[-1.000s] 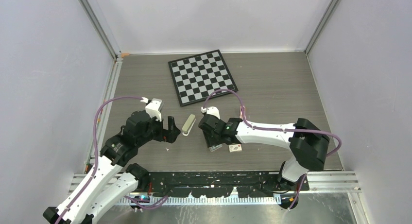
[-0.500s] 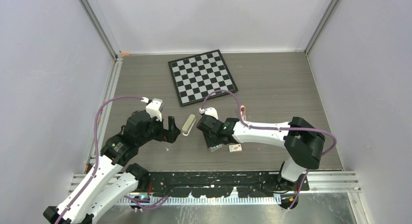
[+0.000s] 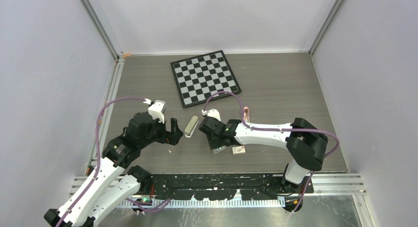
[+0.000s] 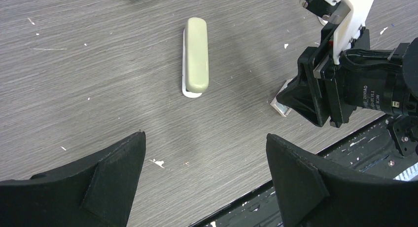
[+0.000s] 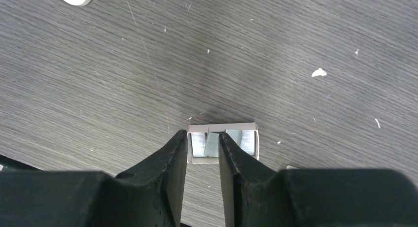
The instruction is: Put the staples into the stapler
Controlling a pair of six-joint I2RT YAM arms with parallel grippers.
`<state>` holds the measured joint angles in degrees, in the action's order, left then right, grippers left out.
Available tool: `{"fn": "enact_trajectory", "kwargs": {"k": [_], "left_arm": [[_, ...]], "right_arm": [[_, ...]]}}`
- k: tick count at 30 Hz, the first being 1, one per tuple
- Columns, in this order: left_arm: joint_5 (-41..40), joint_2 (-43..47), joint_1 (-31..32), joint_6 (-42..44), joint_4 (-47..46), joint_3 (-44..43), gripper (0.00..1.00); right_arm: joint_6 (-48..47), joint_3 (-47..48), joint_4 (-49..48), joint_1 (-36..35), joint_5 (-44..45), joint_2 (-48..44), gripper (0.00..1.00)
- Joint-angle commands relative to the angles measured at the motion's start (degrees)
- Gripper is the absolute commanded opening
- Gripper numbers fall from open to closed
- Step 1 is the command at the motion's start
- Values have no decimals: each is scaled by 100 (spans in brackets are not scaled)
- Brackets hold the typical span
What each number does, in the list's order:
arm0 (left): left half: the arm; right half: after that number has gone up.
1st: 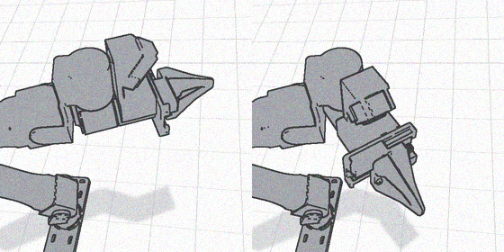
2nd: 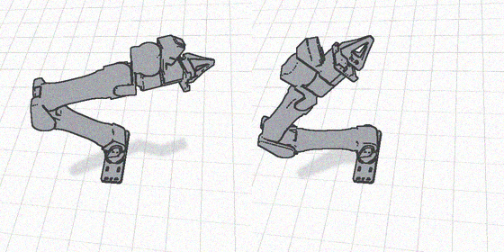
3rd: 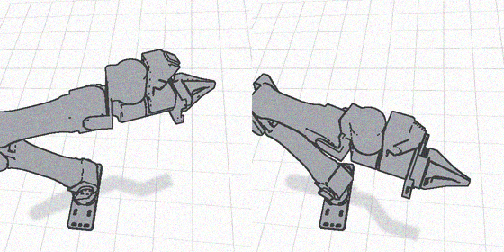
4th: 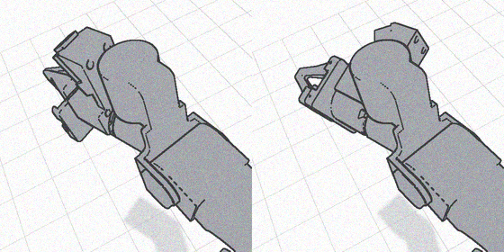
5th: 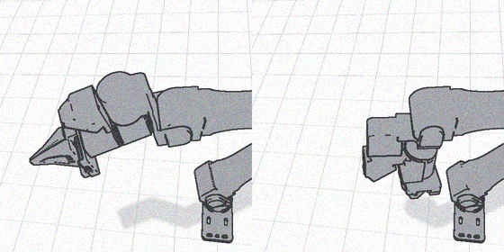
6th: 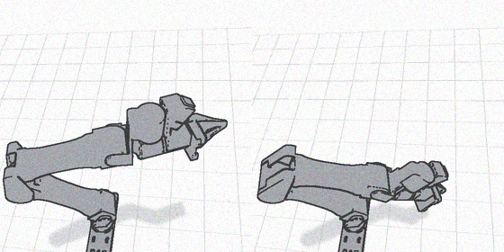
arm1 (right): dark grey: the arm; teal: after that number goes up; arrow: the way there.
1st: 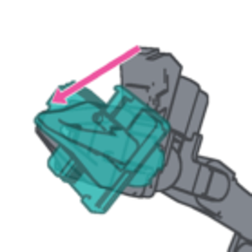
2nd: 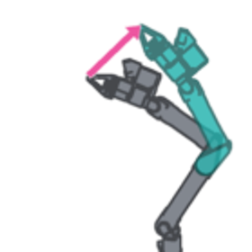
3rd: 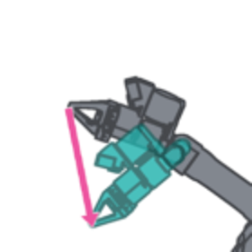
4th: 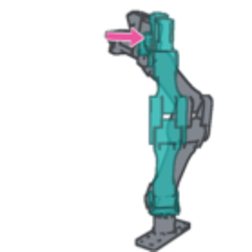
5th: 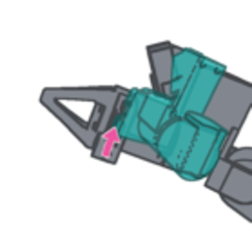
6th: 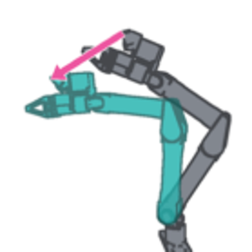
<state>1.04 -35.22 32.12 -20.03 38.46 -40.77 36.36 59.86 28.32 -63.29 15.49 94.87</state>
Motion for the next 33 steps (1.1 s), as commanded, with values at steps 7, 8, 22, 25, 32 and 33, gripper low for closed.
{"fn": "enact_trajectory", "kwargs": {"k": [7,8,22,25,32,33], "left_arm": [[15,55,-21,131,-98,23,93],[19,59,-21,131,-96,25,93],[19,68,-21,140,-92,34,93],[19,63,-21,144,-86,32,93],[19,51,-21,146,-86,34,93],[19,44,-23,148,-92,34,93]], "right_arm": [[29,200,-81,-37,210,155,35],[23,194,-92,-38,218,155,35],[-41,236,-49,-36,330,225,30],[-41,248,-9,-43,373,234,29],[35,385,337,-110,663,162,33],[45,405,367,-125,694,147,34]]}}
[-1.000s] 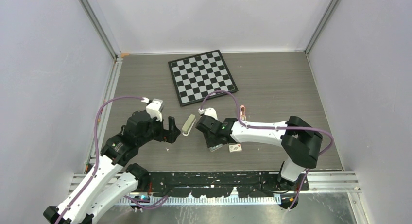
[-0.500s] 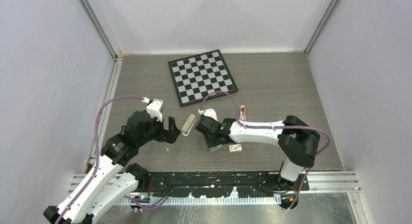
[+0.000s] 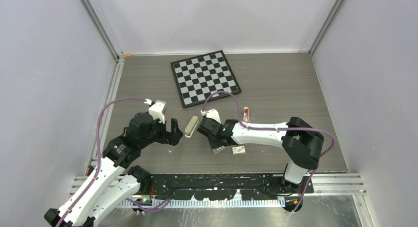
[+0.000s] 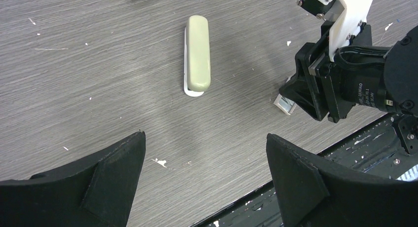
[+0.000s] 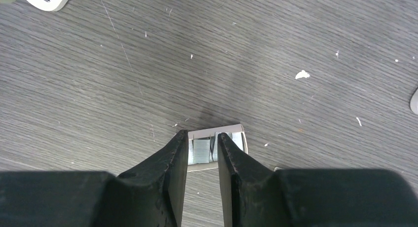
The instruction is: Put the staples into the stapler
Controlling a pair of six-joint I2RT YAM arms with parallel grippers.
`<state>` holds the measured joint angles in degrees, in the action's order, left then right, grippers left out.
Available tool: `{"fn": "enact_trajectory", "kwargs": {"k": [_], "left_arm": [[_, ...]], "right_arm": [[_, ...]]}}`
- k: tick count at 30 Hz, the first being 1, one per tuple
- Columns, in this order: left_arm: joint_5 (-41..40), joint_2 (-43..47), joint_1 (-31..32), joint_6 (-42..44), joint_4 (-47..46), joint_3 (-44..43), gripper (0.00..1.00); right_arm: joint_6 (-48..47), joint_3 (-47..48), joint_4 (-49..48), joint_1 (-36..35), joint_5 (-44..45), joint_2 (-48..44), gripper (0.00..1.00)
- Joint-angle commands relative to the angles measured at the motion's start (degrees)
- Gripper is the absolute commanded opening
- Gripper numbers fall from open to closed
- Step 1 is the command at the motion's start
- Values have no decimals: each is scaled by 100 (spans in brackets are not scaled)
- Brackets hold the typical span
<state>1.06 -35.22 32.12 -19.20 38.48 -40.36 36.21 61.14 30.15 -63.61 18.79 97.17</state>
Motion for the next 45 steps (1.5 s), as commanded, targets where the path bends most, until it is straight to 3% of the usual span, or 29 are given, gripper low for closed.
{"fn": "enact_trajectory", "kwargs": {"k": [1,26,45], "left_arm": [[13,40,-22,66,-93,-11,93],[24,24,-21,66,-106,-7,93],[26,5,-26,66,-109,-9,93]], "right_arm": [[62,290,192,-105,378,-110,35],[-157,275,-159,-156,297,154,33],[-88,365,187,-152,341,48,33]]}}
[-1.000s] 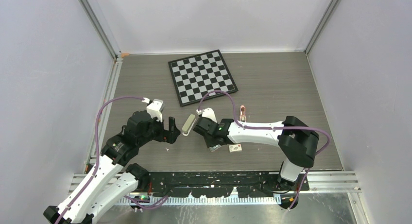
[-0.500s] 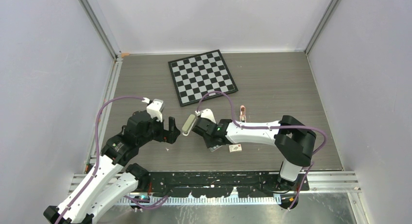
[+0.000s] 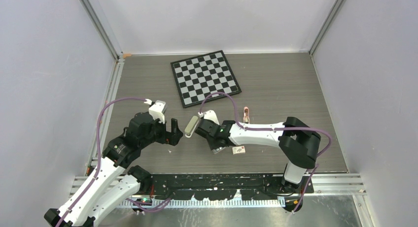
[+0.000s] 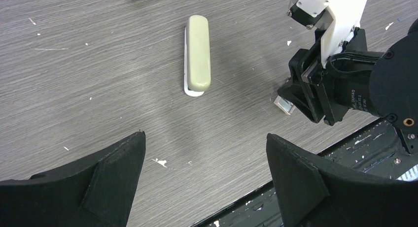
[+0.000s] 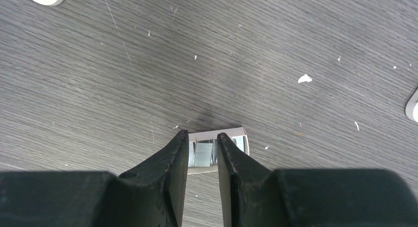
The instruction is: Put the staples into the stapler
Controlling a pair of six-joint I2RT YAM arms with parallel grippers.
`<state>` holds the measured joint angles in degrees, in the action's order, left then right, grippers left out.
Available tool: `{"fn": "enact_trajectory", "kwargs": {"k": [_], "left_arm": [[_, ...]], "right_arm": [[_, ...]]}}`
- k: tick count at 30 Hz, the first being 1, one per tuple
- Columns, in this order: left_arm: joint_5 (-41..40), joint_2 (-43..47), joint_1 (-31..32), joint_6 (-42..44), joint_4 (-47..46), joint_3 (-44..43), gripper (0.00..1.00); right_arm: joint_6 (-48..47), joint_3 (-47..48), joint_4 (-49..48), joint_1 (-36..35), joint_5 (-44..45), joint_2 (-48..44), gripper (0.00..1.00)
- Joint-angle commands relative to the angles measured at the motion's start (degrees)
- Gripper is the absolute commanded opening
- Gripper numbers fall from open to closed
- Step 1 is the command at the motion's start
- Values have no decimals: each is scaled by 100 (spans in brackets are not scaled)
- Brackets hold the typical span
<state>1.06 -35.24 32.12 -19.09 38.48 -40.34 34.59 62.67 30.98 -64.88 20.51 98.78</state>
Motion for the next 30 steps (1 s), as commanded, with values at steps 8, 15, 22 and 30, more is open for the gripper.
{"fn": "enact_trajectory", "kwargs": {"k": [8,15,22,30], "left_arm": [[18,11,-21,60,-110,-9,93],[11,9,-23,63,-109,-9,94],[8,26,-21,64,-103,-9,93],[8,26,-21,64,-100,-14,94]], "right_arm": [[-1,184,-57,-31,172,-121,32],[-88,269,-101,-33,172,-53,32],[-81,280,-54,-27,207,27,32],[-37,254,-49,-27,190,75,32]]}}
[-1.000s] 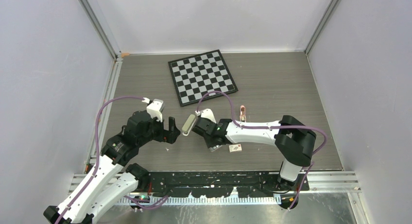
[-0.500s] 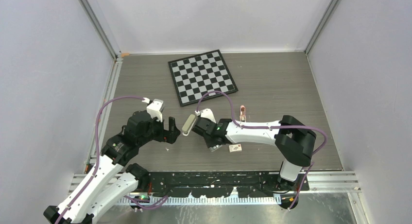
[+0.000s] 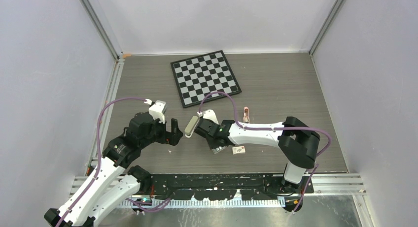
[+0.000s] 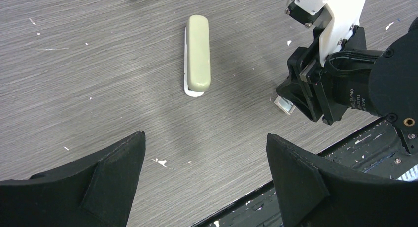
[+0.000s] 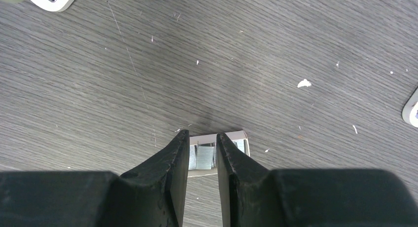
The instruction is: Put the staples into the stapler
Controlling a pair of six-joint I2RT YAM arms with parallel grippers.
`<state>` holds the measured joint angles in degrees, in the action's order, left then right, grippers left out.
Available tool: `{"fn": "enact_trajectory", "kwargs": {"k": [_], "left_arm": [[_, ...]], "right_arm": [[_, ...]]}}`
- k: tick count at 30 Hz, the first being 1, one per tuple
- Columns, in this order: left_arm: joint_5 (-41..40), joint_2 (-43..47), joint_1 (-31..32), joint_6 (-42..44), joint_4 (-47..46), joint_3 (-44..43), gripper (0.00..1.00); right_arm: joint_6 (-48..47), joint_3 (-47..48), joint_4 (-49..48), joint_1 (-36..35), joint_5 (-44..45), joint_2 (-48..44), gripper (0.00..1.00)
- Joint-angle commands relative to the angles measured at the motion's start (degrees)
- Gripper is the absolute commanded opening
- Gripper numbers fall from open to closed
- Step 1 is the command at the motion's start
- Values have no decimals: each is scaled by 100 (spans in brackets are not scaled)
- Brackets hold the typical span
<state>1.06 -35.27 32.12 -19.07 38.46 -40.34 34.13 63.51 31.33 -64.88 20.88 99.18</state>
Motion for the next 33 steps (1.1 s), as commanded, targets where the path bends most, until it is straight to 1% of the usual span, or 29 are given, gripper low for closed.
{"fn": "enact_trajectory", "kwargs": {"k": [1,33], "left_arm": [[8,36,-21,61,-101,-10,94],[4,32,-21,70,-96,-8,94]], "right_arm": [[0,171,-86,-27,145,46,32],[92,145,2,-33,97,58,32]]}}
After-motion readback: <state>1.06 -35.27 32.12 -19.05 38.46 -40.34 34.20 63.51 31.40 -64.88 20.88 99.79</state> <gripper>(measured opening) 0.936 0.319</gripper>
